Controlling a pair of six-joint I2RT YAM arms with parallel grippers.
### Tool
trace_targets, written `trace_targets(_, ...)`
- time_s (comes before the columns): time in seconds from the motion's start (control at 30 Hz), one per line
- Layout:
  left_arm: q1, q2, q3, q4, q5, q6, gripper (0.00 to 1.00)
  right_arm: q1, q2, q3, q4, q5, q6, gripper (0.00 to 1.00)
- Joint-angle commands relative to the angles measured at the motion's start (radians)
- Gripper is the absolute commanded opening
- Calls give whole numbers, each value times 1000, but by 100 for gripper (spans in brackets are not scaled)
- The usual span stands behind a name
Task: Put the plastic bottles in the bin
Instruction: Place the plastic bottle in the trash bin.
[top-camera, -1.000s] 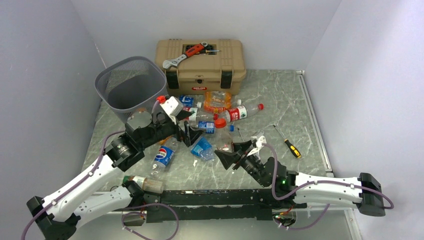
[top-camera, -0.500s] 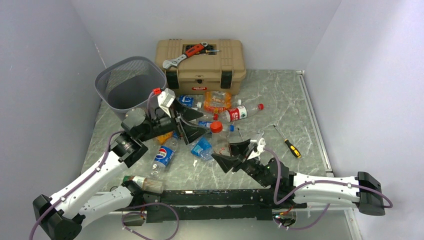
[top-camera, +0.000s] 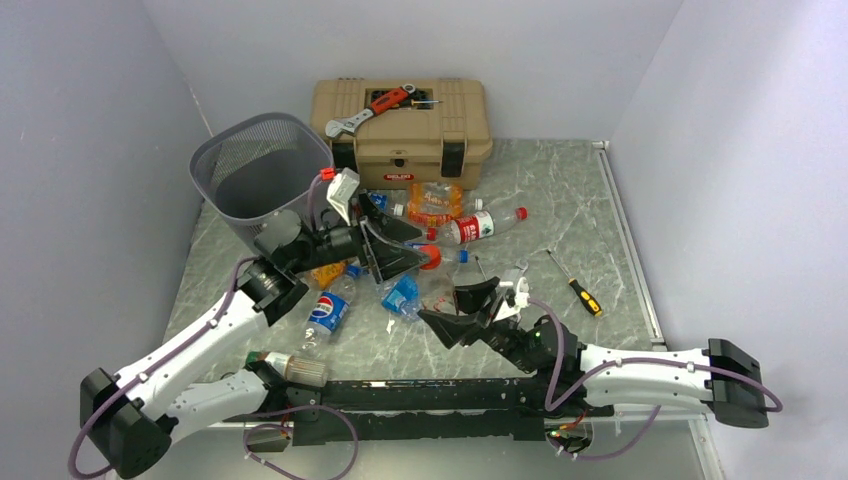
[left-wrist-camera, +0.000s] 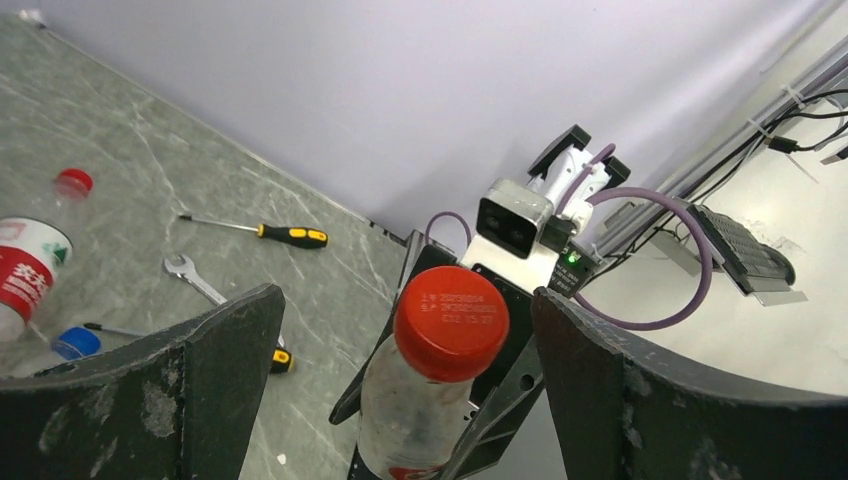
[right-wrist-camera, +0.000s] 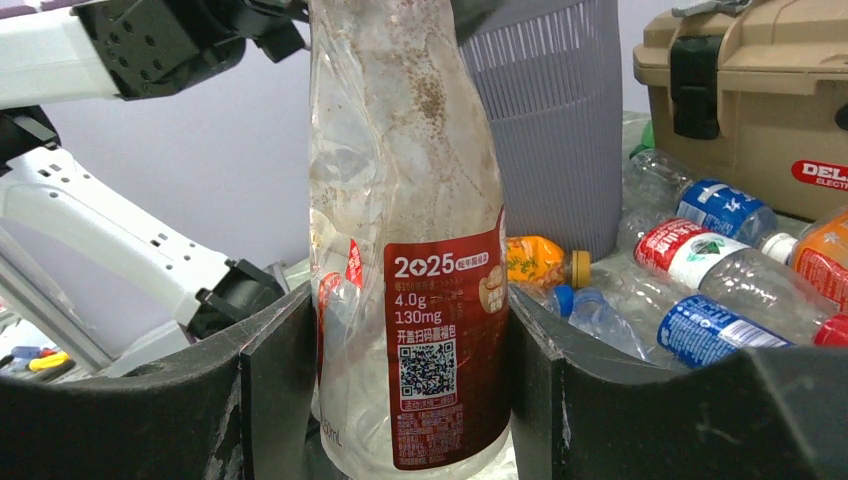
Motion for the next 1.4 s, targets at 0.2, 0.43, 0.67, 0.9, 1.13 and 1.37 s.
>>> trace_targets(0.2, -65, 75, 57, 19, 65, 14, 95, -1, 86, 51, 152, -26, -16, 30)
trace_targets(0.43, -94, 83, 40, 43, 66, 22, 75, -1, 87, 20, 228, 31, 0, 30)
trace_targets(0.67, -105, 88, 35, 34, 48, 27, 40, -1, 83, 20, 211, 39, 6, 31)
trace_targets(0.9, -109, 98, 49, 9, 35, 28, 70, -1, 83, 26, 173, 28, 16, 32)
trace_targets(1.13, -111, 86, 54, 15, 22, 41, 63, 0, 74, 21, 154, 27, 22, 33)
trace_targets(1.37, -112, 80, 64, -16, 25, 56, 17, -1, 62, 28, 67, 39, 51, 41)
